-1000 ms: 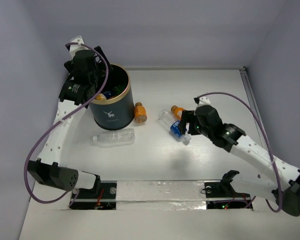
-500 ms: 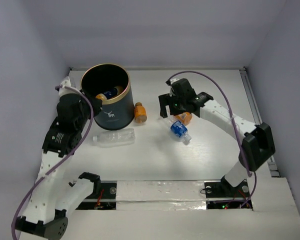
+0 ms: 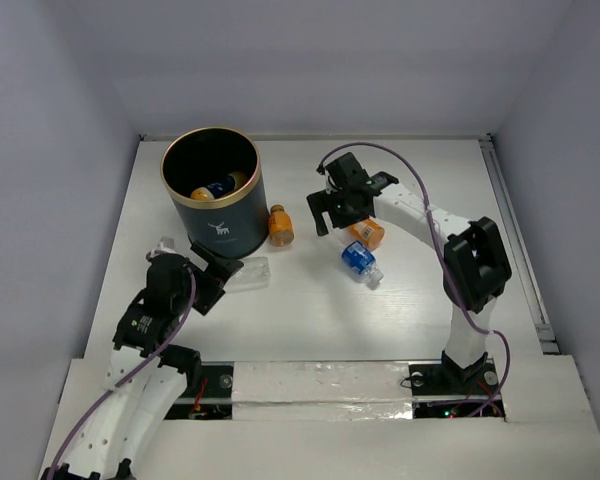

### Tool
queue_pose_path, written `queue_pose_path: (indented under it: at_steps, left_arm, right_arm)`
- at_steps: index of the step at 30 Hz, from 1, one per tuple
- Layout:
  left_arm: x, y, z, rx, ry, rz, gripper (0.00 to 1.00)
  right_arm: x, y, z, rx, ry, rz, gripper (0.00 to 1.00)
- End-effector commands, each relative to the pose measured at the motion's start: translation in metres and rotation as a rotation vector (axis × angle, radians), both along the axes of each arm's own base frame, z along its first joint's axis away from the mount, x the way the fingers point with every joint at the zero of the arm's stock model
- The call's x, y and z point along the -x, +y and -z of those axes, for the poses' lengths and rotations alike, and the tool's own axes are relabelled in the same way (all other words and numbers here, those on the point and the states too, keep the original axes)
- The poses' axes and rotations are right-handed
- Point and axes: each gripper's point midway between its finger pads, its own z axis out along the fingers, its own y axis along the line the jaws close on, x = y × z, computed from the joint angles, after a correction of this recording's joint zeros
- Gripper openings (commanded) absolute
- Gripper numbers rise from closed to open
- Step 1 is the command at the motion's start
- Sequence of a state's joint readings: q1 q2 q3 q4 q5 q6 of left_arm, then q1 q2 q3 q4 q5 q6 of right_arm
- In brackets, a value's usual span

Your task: Put the plastic bottles in the bin

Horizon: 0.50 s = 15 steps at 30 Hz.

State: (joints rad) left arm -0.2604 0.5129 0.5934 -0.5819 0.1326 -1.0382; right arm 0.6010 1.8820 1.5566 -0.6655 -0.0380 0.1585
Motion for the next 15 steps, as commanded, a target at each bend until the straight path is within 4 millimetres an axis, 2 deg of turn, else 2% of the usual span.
queue_pose_path:
  at_steps: [1, 3, 7, 9, 10, 12, 13, 15]
  left_arm:
    - [0.001, -0.004, 0.005, 0.136, 0.04, -0.089, 0.94]
    - [0.0, -0.002, 0.014, 0.157, 0.066, -0.13, 0.99]
    - [-0.004, 0.003, 0.043, 0.197, 0.143, -0.235, 0.99]
    - [-0.011, 0.006, 0.049, 0.219, 0.15, -0.293, 0.99]
    - [-0.01, 0.007, 0.063, 0.216, 0.183, -0.311, 0.99]
    - [-0.014, 0.007, 0.072, 0.239, 0.203, -0.347, 0.99]
    - [-0.013, 0.01, 0.084, 0.229, 0.231, -0.368, 0.99]
    - [-0.016, 0.011, 0.086, 0.241, 0.226, -0.392, 0.99]
  right_arm:
    - [-0.01, -0.01, -0.003, 0.031, -0.018, 0.002, 0.91]
    - [-0.011, -0.01, -0.001, 0.033, -0.016, 0.001, 0.91]
    - [-0.012, -0.013, 0.005, 0.04, 0.003, -0.001, 0.92]
    - [-0.011, -0.013, 0.008, 0.043, 0.01, -0.002, 0.92]
    - [-0.011, -0.012, 0.01, 0.04, 0.014, -0.003, 0.92]
    - [-0.014, -0.015, 0.01, 0.036, 0.016, 0.003, 0.92]
    - [-0.013, -0.013, 0.011, 0.03, 0.022, -0.002, 0.92]
    - [-0.016, -0.015, 0.014, 0.028, 0.034, -0.003, 0.92]
